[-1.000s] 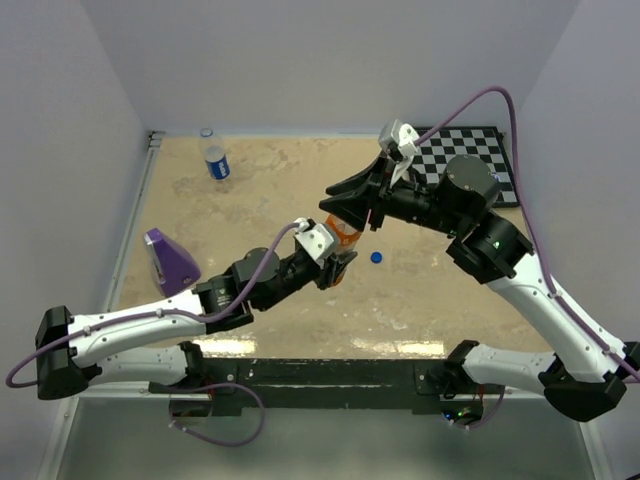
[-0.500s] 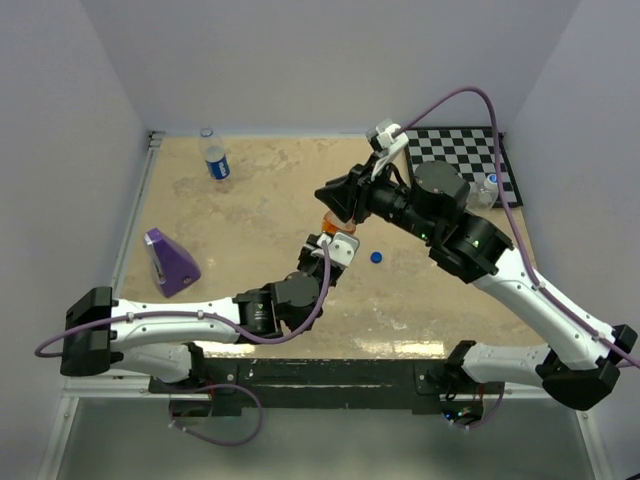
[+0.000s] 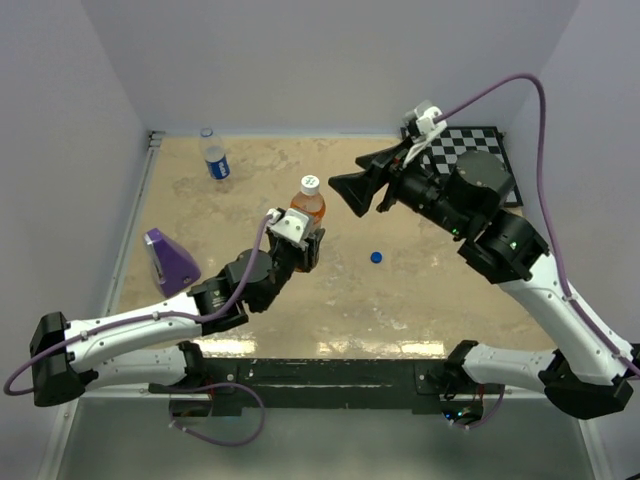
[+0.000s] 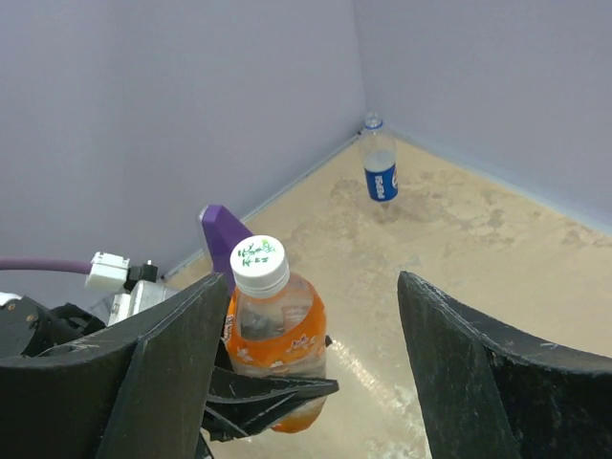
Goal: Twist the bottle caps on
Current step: Screw the bottle cap onto the plastic bottle, then place the plastic bottle at the center of the board.
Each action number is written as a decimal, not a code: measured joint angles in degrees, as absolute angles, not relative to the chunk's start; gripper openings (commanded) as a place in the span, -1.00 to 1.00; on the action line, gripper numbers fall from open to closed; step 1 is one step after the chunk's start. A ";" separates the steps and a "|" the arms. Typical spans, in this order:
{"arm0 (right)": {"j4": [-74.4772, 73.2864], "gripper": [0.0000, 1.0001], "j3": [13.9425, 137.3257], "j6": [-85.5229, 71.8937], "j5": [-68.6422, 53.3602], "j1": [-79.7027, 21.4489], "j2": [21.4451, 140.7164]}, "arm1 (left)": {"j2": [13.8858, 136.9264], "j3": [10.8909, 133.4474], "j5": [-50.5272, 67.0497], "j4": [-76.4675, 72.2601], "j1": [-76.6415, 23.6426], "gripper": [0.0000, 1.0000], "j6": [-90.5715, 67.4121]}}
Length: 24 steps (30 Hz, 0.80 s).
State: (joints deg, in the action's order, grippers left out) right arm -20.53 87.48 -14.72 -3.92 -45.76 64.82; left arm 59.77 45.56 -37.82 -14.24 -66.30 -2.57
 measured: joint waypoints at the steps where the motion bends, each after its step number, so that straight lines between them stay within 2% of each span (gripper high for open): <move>1: -20.69 0.52 88.18 -14.37 -4.49 -45.21 64.53 | 58.65 44.86 -36.03 -14.00 -65.63 -1.00 -3.07; 11: -21.17 0.53 89.14 -12.10 -15.49 -44.51 67.09 | 57.10 43.99 -25.34 -12.91 -64.51 -1.00 -3.88; 16: -23.66 0.37 89.14 -10.92 -18.85 -44.51 70.35 | 57.63 43.99 -23.75 -12.58 -64.51 -1.00 -3.86; 19: -25.23 0.06 89.21 -10.04 -19.62 -44.51 71.64 | 57.98 43.99 -23.29 -12.58 -64.49 -1.00 -3.81; 22: -26.63 -0.61 89.23 -9.21 -20.01 -44.51 72.12 | 58.37 44.01 -23.03 -12.45 -64.47 -0.99 -3.77; 23: -26.81 -0.92 89.23 -9.04 -20.05 -44.51 72.12 | 58.39 44.01 -22.94 -12.29 -64.45 -0.82 -3.75; 24: -27.07 -1.00 89.25 -8.58 -19.75 -44.51 72.05 | 58.43 44.01 -22.79 -12.19 -64.36 -0.61 -3.77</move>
